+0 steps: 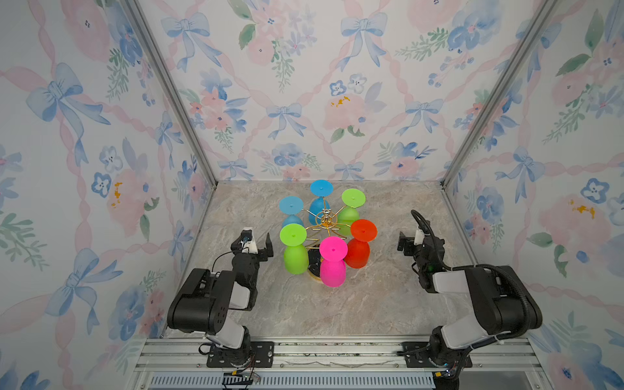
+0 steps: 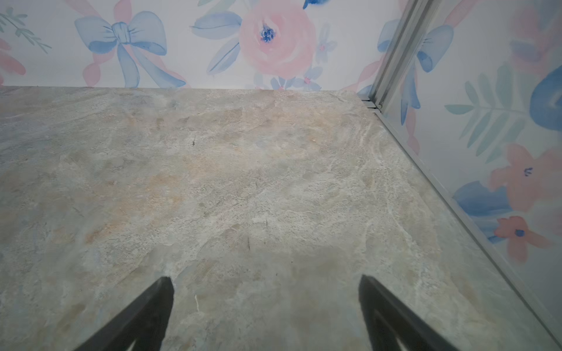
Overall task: Take the wine glass off the wine glass rack
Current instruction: Pick up the wine glass from the wine glass rack.
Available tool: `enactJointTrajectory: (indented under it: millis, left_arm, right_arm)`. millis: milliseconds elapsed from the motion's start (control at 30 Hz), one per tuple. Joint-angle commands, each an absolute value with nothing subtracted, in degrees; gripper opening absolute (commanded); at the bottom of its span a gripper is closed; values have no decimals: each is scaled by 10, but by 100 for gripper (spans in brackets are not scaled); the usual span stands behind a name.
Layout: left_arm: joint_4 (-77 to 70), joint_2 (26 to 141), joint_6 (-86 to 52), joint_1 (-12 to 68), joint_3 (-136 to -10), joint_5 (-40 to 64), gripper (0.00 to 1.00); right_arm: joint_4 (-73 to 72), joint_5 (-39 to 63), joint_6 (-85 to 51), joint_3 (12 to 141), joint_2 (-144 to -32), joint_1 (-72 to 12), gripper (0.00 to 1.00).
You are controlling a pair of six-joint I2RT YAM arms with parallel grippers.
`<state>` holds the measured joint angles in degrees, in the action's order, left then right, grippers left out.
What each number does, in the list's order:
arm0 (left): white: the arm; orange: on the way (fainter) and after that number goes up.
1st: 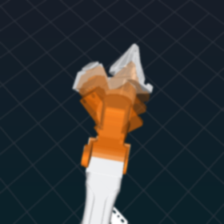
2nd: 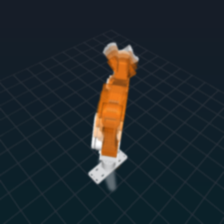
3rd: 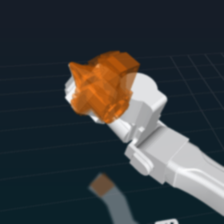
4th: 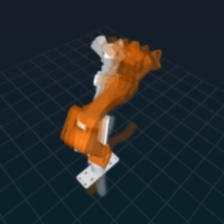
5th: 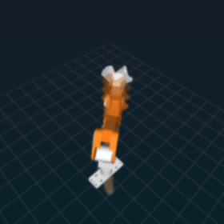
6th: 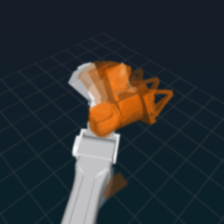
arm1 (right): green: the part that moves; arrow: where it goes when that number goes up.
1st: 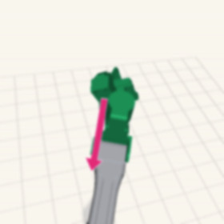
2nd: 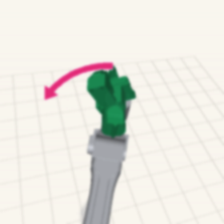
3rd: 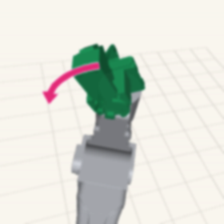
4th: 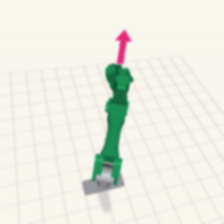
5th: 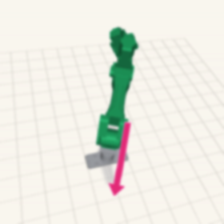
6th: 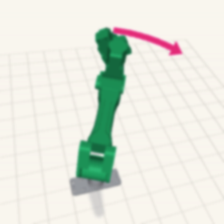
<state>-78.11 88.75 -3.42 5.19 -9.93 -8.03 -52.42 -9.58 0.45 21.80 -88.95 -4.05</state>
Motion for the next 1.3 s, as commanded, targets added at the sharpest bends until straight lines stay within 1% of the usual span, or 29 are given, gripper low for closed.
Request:
enactJointTrajectory:
  millis: [0,833,933,1100,1167,1267]
  left_arm:
    - [-778,893,-33,48,-108,-73,98]
    - [-778,891,-34,47,-106,-70,98]
    - [-778,891,-34,47,-105,-69,98]
    - [-768,869,-34,47,-103,-75,98]
    - [-758,849,-41,47,-99,-95,98]
    - [-686,812,-44,47,-117,-114,98]
  right_arm:
    - [-519,-93,-2,224,-888,-35,97]
    - [-521,-93,-2,224,-886,-34,97]
    - [-471,-106,-8,241,-869,-34,97]
    - [-445,-123,-12,248,-850,-35,97]
    - [-429,-130,-12,251,-835,-37,97]
    - [-401,-140,-12,258,-815,-39,97]
